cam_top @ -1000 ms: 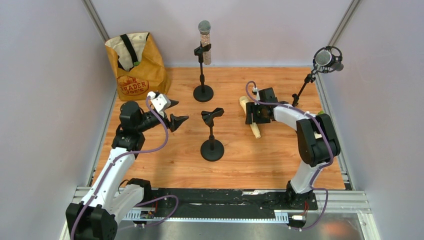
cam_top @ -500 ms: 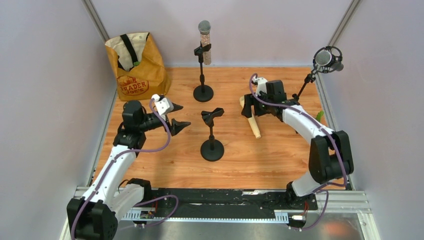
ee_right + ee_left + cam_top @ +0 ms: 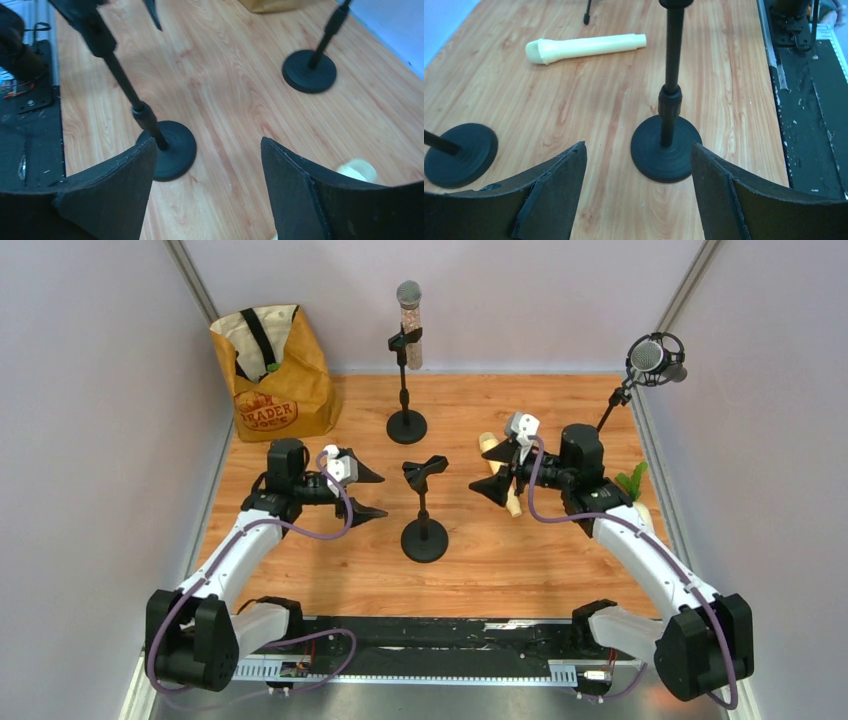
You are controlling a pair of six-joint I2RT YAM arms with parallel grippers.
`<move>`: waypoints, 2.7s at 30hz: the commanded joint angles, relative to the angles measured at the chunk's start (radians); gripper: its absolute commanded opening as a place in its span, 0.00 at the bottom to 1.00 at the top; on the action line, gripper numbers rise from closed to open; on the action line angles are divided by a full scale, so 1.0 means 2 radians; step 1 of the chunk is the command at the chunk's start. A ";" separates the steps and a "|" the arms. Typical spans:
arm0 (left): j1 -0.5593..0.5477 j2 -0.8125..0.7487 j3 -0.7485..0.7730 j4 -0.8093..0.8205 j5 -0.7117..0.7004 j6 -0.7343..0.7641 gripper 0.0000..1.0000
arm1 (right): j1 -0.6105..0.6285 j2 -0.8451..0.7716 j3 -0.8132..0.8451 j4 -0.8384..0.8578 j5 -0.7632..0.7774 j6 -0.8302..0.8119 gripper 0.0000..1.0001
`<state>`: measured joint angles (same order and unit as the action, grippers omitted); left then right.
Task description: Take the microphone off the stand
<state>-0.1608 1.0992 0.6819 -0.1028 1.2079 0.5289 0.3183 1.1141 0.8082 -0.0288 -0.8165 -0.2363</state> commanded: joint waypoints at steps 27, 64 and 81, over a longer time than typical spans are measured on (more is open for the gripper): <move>-0.050 0.000 -0.082 0.179 -0.002 -0.050 0.83 | 0.180 0.106 -0.022 0.264 0.008 0.064 0.63; -0.145 0.083 0.135 -0.167 0.019 0.149 0.84 | 0.188 0.063 0.141 0.068 -0.037 0.035 0.00; -0.167 0.052 0.053 0.063 0.050 -0.042 0.84 | 0.188 0.065 0.108 0.136 -0.101 0.101 0.00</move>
<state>-0.4911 1.2392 0.7971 -0.1291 1.2369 0.5491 0.6872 1.2423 1.0149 0.0986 -0.9501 -0.0963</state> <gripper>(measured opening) 0.836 0.070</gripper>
